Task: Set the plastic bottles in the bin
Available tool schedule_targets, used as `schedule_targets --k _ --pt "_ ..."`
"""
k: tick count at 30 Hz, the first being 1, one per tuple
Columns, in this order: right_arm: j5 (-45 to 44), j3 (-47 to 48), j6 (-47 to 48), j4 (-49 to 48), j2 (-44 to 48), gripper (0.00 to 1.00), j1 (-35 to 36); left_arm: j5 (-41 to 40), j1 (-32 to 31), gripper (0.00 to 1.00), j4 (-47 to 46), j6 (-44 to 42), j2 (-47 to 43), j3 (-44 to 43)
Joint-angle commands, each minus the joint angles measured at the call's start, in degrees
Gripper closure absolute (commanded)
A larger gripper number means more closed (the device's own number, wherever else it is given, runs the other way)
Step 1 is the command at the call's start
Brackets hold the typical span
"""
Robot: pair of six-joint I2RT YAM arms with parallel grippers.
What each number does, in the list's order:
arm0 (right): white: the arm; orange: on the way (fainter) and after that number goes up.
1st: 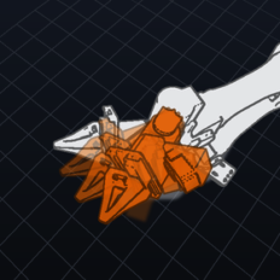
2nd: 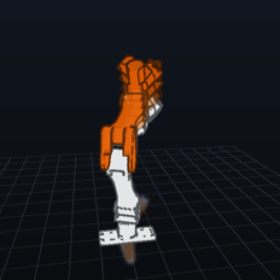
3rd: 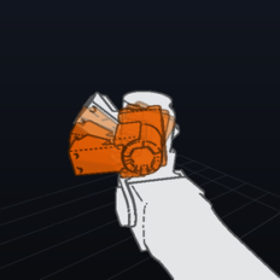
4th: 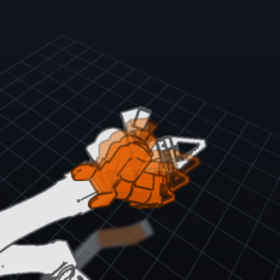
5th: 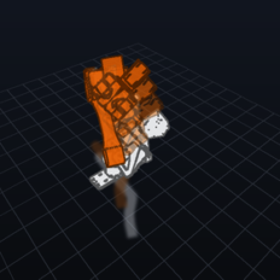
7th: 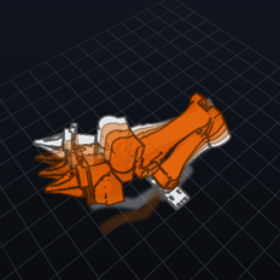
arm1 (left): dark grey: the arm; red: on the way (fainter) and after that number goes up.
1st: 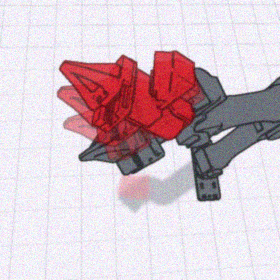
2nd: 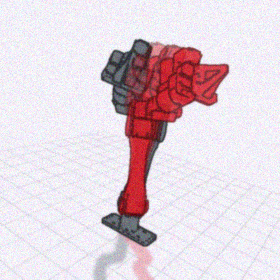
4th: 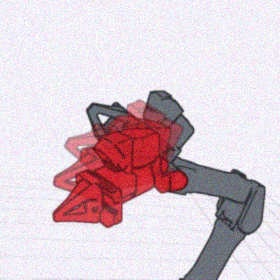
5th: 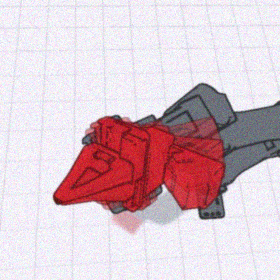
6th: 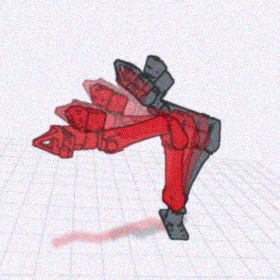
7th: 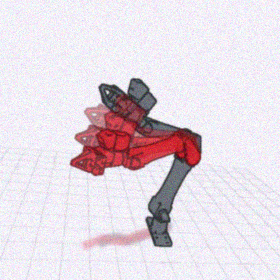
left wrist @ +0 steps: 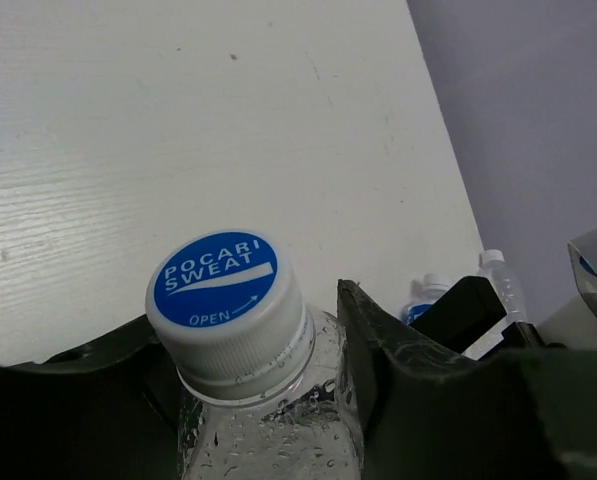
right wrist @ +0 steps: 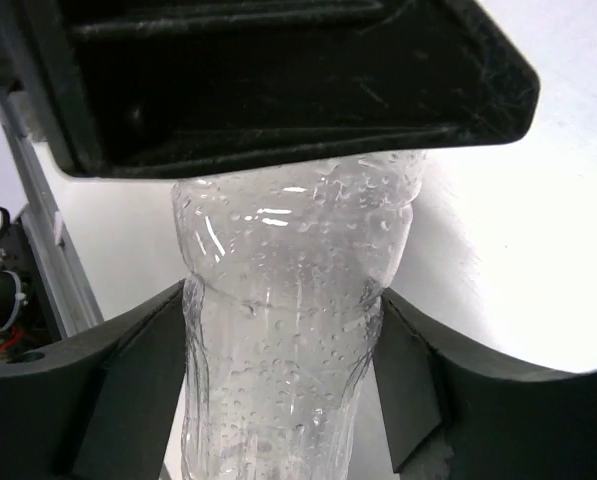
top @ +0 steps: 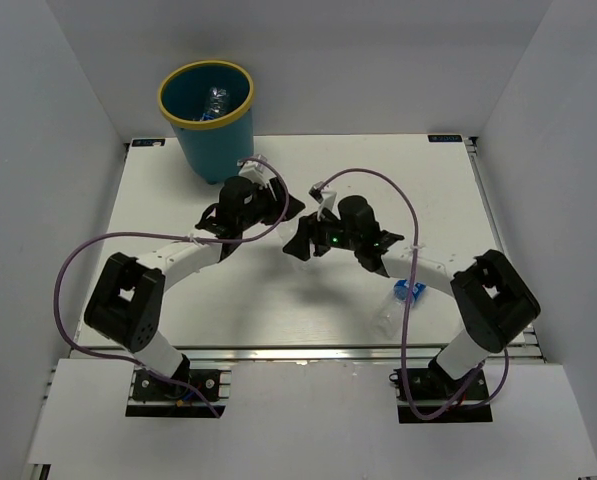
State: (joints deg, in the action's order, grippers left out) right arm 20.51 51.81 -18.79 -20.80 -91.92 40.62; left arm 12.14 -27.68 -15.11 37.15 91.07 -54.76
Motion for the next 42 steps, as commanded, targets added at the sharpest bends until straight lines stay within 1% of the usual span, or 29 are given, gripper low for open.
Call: schedule_targets --k 1,3,6,7,8,10,11,12,14,15,16,17,18,20,21,22,23,25,26,27,28,29,30,31,32,35,37,40,42 --pt "-2.0 -1.2 0.5 -4.9 6.3 0.28 0.7 -1.4 -0.1 0.71 -2.3 -0.8 -3.2 0.4" --pt "-6.1 -3.3 1.0 -4.1 9.6 0.11 0.6 -4.6 0.0 0.71 1.0 -3.0 -3.7 -1.8" --pt "-15.0 -5.5 1.9 0.8 15.2 0.11 0.1 -9.5 2.0 0.71 5.4 -6.5 -4.5 -8.3" --pt "-17.9 -5.9 1.6 2.8 16.8 0.11 -0.1 -10.5 4.3 0.71 5.8 -7.2 -4.5 -10.1" --pt "-23.8 -6.9 1.7 6.3 19.7 0.11 -0.8 -11.2 5.5 0.71 5.9 -8.2 -4.4 -14.0" --pt "-29.8 -8.4 1.3 9.6 23.0 0.11 -1.6 -14.1 9.7 0.71 5.2 -9.4 -3.3 -18.5" --pt "-35.7 -9.4 1.0 12.1 26.4 0.11 -2.3 -15.0 10.7 0.71 4.0 -10.2 -2.7 -20.7" --pt "-39.2 -11.9 0.4 13.2 28.1 0.11 -2.7 -15.9 11.6 0.71 3.3 -13.1 -2.0 -25.2" --pt "-45.4 -14.5 -1.3 15.2 33.3 0.11 -4.4 -21.5 13.0 0.7 2.3 -18.7 1.0 -30.1" --pt "-46.6 -16.9 -1.9 17.0 35.0 0.11 -4.9 -24.2 14.0 0.7 2.5 -19.8 2.2 -35.7" --pt "-48.0 -18.3 -2.7 17.5 36.5 0.11 -5.5 -28.0 14.5 0.7 2.9 -20.9 4.8 -38.7" --pt "-50.4 -20.0 -4.1 17.5 39.1 0.11 -6.4 -29.8 14.9 0.7 4.0 -21.8 6.1 -41.8" --pt "-50.7 -21.6 -4.9 18.3 40.1 0.11 -7.0 -31.3 15.8 0.7 4.5 -22.1 7.7 -47.5" --pt "-51.4 -24.1 -8.6 21.0 42.2 0.11 -8.4 -35.2 16.3 0.7 4.1 -25.1 12.3 -51.9" --pt "-51.7 -24.6 -9.9 25.3 42.7 0.11 -8.7 -37.7 16.4 0.7 3.5 -26.1 13.9 -55.2" --pt "-52.1 -25.1 -10.9 26.8 43.3 0.11 -9.0 -40.7 16.6 0.7 2.7 -27.3 15.4 -56.3" --pt "-52.8 -25.2 -12.5 28.2 44.6 0.11 -9.2 -41.8 16.9 0.7 0.0 -30.0 18.6 -57.1" --pt "-52.9 -25.4 -13.9 32.4 45.9 0.11 -9.2 -46.7 17.5 0.7 -3.3 -31.2 22.2 -60.4" --pt "-51.9 -25.6 -14.4 33.7 47.3 0.11 -9.2 -49.5 17.8 0.67 -4.0 -32.0 26.1 -62.2" --pt "-51.3 -26.0 -16.0 34.9 47.9 0.11 -9.3 -49.8 18.7 0.63 -4.4 -32.1 28.2 -64.4" --pt "-50.6 -26.4 -16.8 37.6 48.5 0.11 -9.3 -49.6 19.2 0.44 -3.9 -32.0 30.4 -69.8" --pt "-50.2 -26.6 -18.3 39.5 49.2 0.11 -9.3 -48.5 19.5 0.32 -2.2 -30.8 32.7 -73.3" --pt "-50.0 -26.4 -20.4 41.3 49.5 0.11 -9.3 -48.1 19.9 0.13 -0.5 -30.6 36.9 -76.9" --pt "-49.9 -26.3 -20.9 44.7 49.9 0.11 -9.2 -48.1 19.8 0.02 2.6 -30.2 38.3 -82.0" --pt "-50.0 -25.9 -21.9 46.4 50.1 0.11 -9.2 -45.5 19.8 0.02 3.2 -29.2 38.7 -82.6" --pt "-50.3 -25.5 -23.7 50.0 50.6 0.11 -9.2 -44.0 19.7 0.02 -0.7 -27.9 35.7 -78.0" --pt "-50.1 -25.8 -24.0 50.2 50.6 0.11 -9.2 -44.2 19.7 0.02 -1.9 -27.7 33.5 -77.3" --pt "-50.3 -25.8 -25.0 51.7 48.5 0.11 -9.2 -44.1 19.7 0.02 -0.3 -27.4 31.2 -78.7" --pt "-50.8 -25.8 -25.8 51.4 47.1 0.11 -9.2 -42.2 19.7 0.02 0.9 -26.6 29.5 -78.4"
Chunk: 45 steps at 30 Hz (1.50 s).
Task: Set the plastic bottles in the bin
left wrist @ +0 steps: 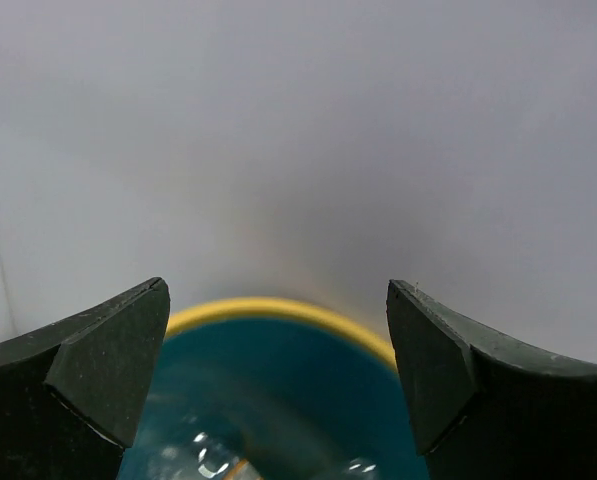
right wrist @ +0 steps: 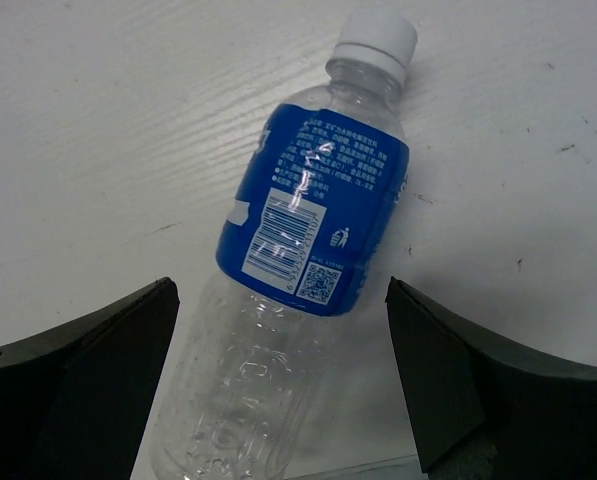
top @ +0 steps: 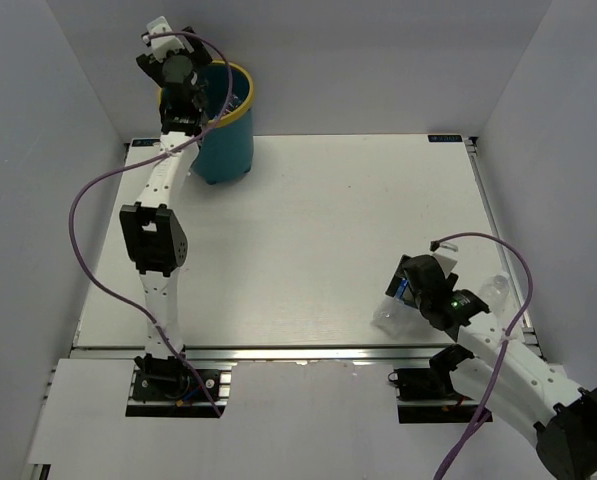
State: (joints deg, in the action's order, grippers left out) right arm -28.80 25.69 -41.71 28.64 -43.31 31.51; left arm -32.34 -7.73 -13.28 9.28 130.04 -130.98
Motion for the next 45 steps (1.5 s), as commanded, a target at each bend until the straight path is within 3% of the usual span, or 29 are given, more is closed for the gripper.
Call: schedule_targets --k 1,6,8,10,11,12,13,15,16,17,21,25,36,39,40,41,43,45 --pt "-1.7 0.2 -3.4 1.4 -3.2 0.11 -0.1 5.5 -0.3 0.02 1.1 1.5 -10.9 -2.2" --pt "0.6 -1.1 -9.2 -4.0 -9.1 0.11 -0.1 19.0 -0.4 0.02 8.5 6.9 -18.6 2.9" --pt "2.9 -1.2 -11.3 -5.8 -12.7 0.18 -0.1 25.2 -1.3 0.02 12.5 8.1 -23.8 8.6" --pt "5.4 -0.9 -8.8 -9.1 -14.9 0.37 -0.1 30.2 -2.0 0.02 16.3 10.6 -28.1 17.5" --pt "6.6 -0.8 -7.3 -11.0 -15.4 0.52 0.0 32.6 -2.6 0.02 15.5 12.1 -33.4 22.4" --pt "8.0 -0.8 -2.5 -13.2 -15.5 0.57 0.0 36.3 -2.8 0.02 10.3 13.6 -36.4 28.1" --pt "10.3 -0.8 -0.8 -17.5 -15.6 0.6 -0.1 40.9 -3.3 0.02 6.5 17.0 -39.3 41.3" --pt "13.7 -0.8 6.5 -22.6 -15.4 0.63 0.0 41.7 -5.4 0.02 -2.8 21.6 -46.3 53.5" --pt "17.4 -0.7 8.7 -24.8 -15.1 0.64 -0.1 41.8 -6.8 0.02 -4.4 24.3 -47.5 61.9" --pt "19.4 0.0 10.8 -28.9 -15.0 0.65 0.0 42.3 -9.3 0.02 -5.1 24.7 -48.3 64.8" --pt "31.2 1.9 18.2 -38.5 -15.2 0.66 0.0 48.1 -16.3 0.02 -6.4 25.3 -47.3 71.5" --pt "43.9 3.9 21.5 -45.7 -18.3 0.65 0.1 52.7 -20.7 0.02 -7.3 26.5 -42.1 72.4" --pt "54.7 12.9 23.8 -49.1 -26.6 0.68 0.1 54.1 -22.3 0.02 -10.8 29.4 -34.9 71.6" --pt "55.8 14.7 24.4 -48.9 -27.4 0.67 0.1 58.3 -22.3 0.17 -11.7 30.8 -33.1 70.5" --pt "55.2 15.2 24.7 -48.6 -27.5 0.66 0.0 58.8 -22.3 0.25 -11.1 30.5 -32.7 69.4" --pt "54.4 15.6 24.8 -48.0 -27.8 0.66 0.1 59.1 -22.3 0.4 -10.5 30.4 -32.3 69.0" --pt "51.7 16.3 25.7 -46.4 -28.9 0.66 0.1 59.6 -22.3 0.49 -10.7 30.6 -31.8 69.1" --pt "48.5 17.5 25.8 -44.1 -30.5 0.66 0.1 59.9 -22.3 0.63 -11.0 30.8 -31.9 69.2"
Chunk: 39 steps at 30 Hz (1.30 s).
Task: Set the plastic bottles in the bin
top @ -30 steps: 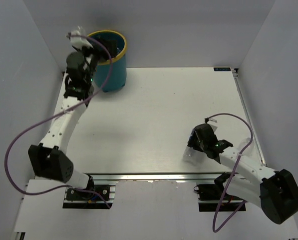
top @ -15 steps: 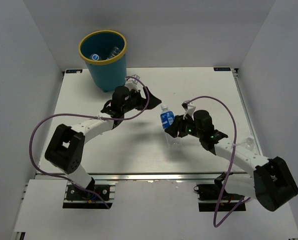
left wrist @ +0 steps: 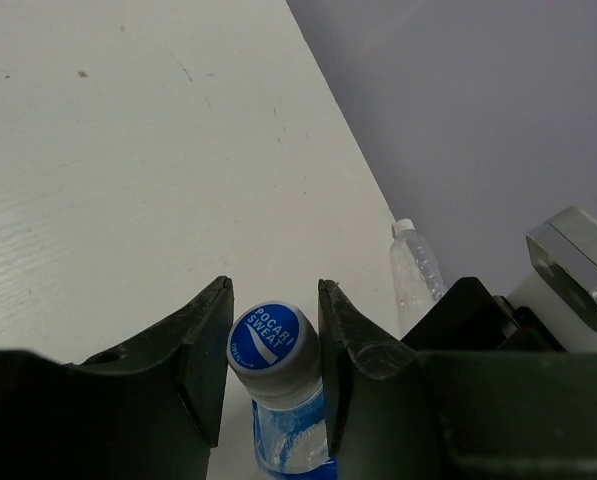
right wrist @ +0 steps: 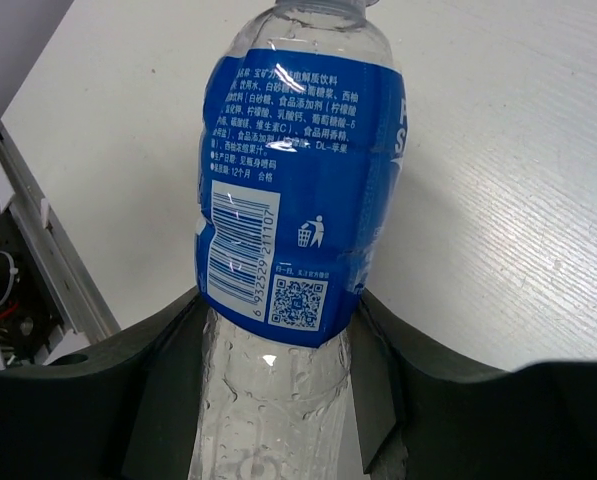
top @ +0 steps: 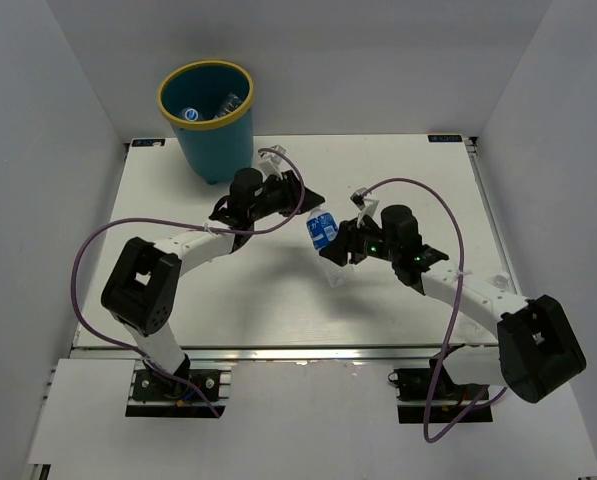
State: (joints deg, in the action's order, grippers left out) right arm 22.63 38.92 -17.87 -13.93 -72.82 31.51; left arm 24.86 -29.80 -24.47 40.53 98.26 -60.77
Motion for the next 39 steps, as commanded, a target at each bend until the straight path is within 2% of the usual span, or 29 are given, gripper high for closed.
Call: schedule_targets --k 1,2,3,4,5,6,7,8,10,16,20,21,23,25,26,28,29,31,33,34,35,39 --pt "-3.7 4.5 2.1 -1.4 -1.4 0.66 0.0 2.9 -0.3 0.69 -0.2 -0.2 -0.2 -0.8" --pt "-4.6 4.5 2.0 -1.4 -2.0 0.63 0.1 3.1 -0.3 0.78 -0.8 0.2 -0.2 -0.5" --pt "-5.7 4.8 2.0 -1.6 -2.9 0.62 0.1 3.0 -0.3 1.0 -1.4 0.3 -0.2 -0.4" --pt "-6.2 5.1 2.0 -1.6 -3.5 0.61 0.1 3.0 -0.3 1.0 -1.2 0.5 -0.1 -0.5" --pt "-6.5 5.8 1.9 -1.6 -4.3 0.52 0.1 2.9 -0.3 1.0 -0.7 0.4 -0.1 -0.8" --pt "-6.6 6.2 1.7 -1.5 -4.4 0.5 0.1 2.4 -0.3 1.0 0.1 0.2 -0.1 -1.3" --pt "-6.6 6.3 1.5 -1.7 -4.6 0.43 0.0 1.7 -0.2 1.0 0.9 -0.7 -0.2 -1.9" --pt "-6.8 6.3 0.7 -2.0 -4.5 0.25 0.1 0.8 -0.1 1.0 2.7 -1.2 -0.3 -3.2" --pt "-8.2 6.4 0.6 -2.1 -4.3 0.12 0.1 -2.3 0.9 1.0 4.3 -2.5 -0.3 -5.0" --pt "-10.3 6.8 2.1 1.8 -1.5 0.11 0.1 -2.5 7.2 1.0 7.7 -3.0 0.7 -14.1" --pt "-12.8 5.6 2.4 3.7 3.4 0.11 0.1 -5.8 11.0 1.0 15.9 -7.6 1.3 -23.7" --pt "-14.8 5.2 2.5 4.1 4.4 0.11 0.1 -8.1 11.6 1.0 17.7 -10.8 1.3 -26.0" --pt "-18.2 3.6 2.7 5.9 7.1 0.11 0.0 -18.7 13.4 1.0 22.1 -14.0 1.1 -33.4" --pt "-25.7 3.1 2.8 8.6 8.7 0.11 0.0 -27.4 14.9 1.0 23.4 -18.5 0.5 -39.7" --pt "-28.3 2.9 2.5 12.1 10.0 0.11 0.0 -37.2 15.4 1.0 22.3 -19.8 0.0 -41.0" --pt "-35.8 2.7 2.1 14.9 11.1 0.11 -0.1 -43.8 16.9 1.0 18.5 -23.5 -1.5 -42.0" --pt "-38.9 2.3 2.0 17.6 12.0 0.11 -0.2 -49.5 17.5 1.0 13.4 -24.5 -1.8 -42.0" --pt "-41.1 1.8 1.3 18.9 13.3 0.11 -0.7 -54.9 19.4 1.0 7.6 -26.8 -0.5 -43.0" --pt "-42.7 1.2 0.6 19.7 14.1 0.11 -0.9 -56.9 21.6 1.0 5.8 -28.1 2.0 -47.2" --pt "-42.8 0.9 0.5 19.8 14.5 0.11 -1.0 -57.7 22.2 1.0 5.7 -28.1 5.9 -49.4" --pt "-44.1 0.7 -0.3 20.4 15.2 0.11 -1.2 -60.0 22.9 1.0 8.2 -28.1 8.2 -55.6" --pt "-49.0 0.9 -2.6 23.0 15.8 0.11 -2.2 -63.1 23.4 1.0 9.5 -32.3 18.4 -65.8"
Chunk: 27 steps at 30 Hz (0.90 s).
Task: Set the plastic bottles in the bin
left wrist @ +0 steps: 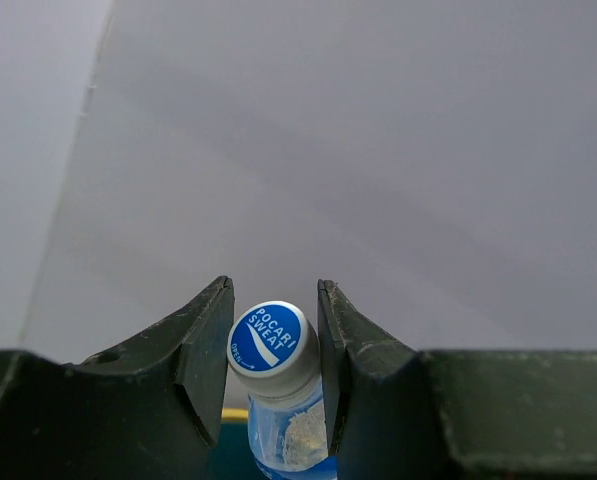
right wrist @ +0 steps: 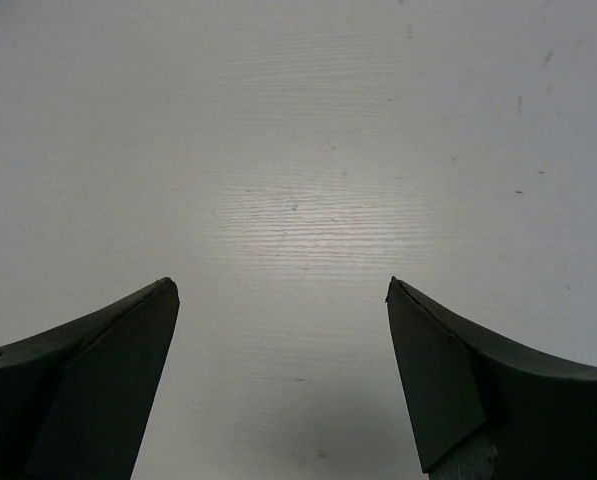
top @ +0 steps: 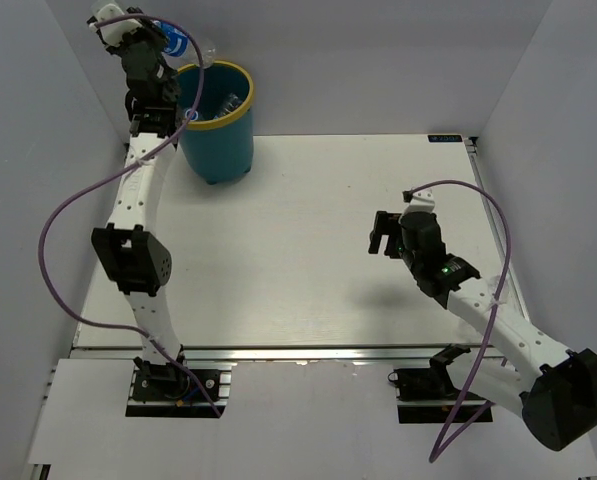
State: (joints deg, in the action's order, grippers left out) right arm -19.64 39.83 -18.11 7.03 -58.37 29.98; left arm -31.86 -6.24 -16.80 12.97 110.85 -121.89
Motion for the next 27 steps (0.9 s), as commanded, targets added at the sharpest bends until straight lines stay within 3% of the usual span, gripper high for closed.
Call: schedule_targets --k 1,3,9,10,11,12,13,19,22,25,27 --pt "-7.0 0.0 -2.3 3.2 1.6 0.11 -1.0 -6.5 -0.2 0.99 3.8 -5.1 7.3 -6.3" --pt "-8.6 0.2 -2.6 4.4 1.9 0.11 -2.1 -5.6 -0.2 0.88 6.6 -4.3 9.9 -9.1" --pt "-16.0 2.0 -8.0 11.3 5.2 0.11 -8.3 -1.0 -0.2 0.84 4.4 -2.9 5.8 -2.3" --pt "-19.0 2.4 -9.2 13.8 6.0 0.11 -10.3 -0.6 -0.2 0.69 5.2 -2.9 5.5 -2.6" --pt "-20.4 2.8 -10.6 15.5 6.2 0.11 -11.2 -0.1 -0.2 0.44 5.6 -3.2 5.3 -2.9" --pt "-21.4 3.1 -12.9 17.1 6.5 0.11 -12.0 0.4 -0.2 0.06 5.9 -3.9 4.9 -3.3" --pt "-22.2 3.4 -13.4 19.6 6.7 0.11 -13.8 1.0 -0.2 0.02 6.2 -4.2 4.7 -3.8" --pt "-19.2 4.5 -17.4 27.5 3.3 0.11 -22.8 3.6 -0.2 0.02 13.6 -4.3 4.1 -10.5" --pt "-16.5 4.4 -20.7 31.1 0.3 0.11 -29.5 9.8 -0.2 0.02 20.5 -3.5 1.6 -12.4" --pt "-13.9 2.8 -21.9 29.5 -1.0 0.11 -35.6 20.3 -0.2 0.02 26.3 0.2 -3.5 -8.7" --pt "-13.9 1.1 -21.8 28.5 -1.5 0.11 -37.6 29.3 -0.2 0.02 27.0 3.5 -7.1 0.7"
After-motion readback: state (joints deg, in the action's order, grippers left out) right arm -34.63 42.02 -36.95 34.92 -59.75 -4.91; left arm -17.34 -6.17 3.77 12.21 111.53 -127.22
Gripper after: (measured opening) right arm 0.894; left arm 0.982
